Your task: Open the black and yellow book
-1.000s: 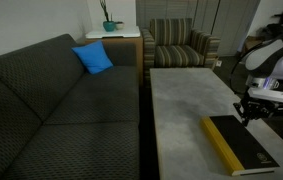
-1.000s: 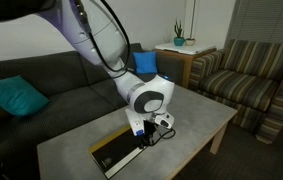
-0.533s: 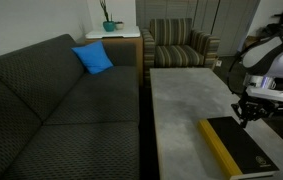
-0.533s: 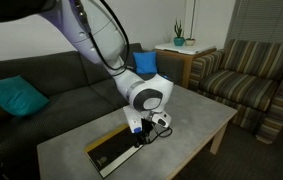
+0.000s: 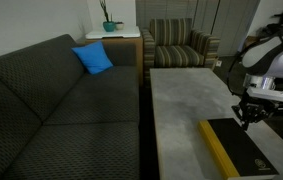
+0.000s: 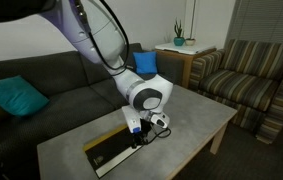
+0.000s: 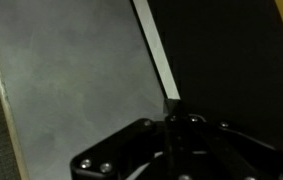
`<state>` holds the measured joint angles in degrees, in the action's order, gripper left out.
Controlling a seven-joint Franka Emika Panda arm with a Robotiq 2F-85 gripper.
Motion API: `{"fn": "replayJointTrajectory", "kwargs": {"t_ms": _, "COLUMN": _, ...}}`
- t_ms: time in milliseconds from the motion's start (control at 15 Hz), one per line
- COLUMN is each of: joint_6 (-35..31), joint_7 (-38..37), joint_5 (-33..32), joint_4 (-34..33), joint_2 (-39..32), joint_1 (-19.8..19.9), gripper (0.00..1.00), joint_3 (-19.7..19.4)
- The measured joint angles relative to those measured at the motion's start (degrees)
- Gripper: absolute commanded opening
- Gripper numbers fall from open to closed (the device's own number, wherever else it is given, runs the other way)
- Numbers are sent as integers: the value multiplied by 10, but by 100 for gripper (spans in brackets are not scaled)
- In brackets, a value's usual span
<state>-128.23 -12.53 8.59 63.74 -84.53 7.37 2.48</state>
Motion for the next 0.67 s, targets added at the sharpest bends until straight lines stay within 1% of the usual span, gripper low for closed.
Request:
{"fn": "replayJointTrajectory", "kwargs": {"t_ms": 467, "joint_6": 6, "joint_7": 1, "joint_5": 0, "joint_4": 0, "joint_2": 0, "joint_1": -1, "gripper": 0, "joint_3": -2}}
{"fn": "replayJointTrajectory", "kwargs": {"t_ms": 667, "joint_6": 0, "joint_7": -4, "joint_5": -2, "joint_4": -5, "joint_2": 0, "joint_1": -8, "gripper": 0, "joint_3": -21}}
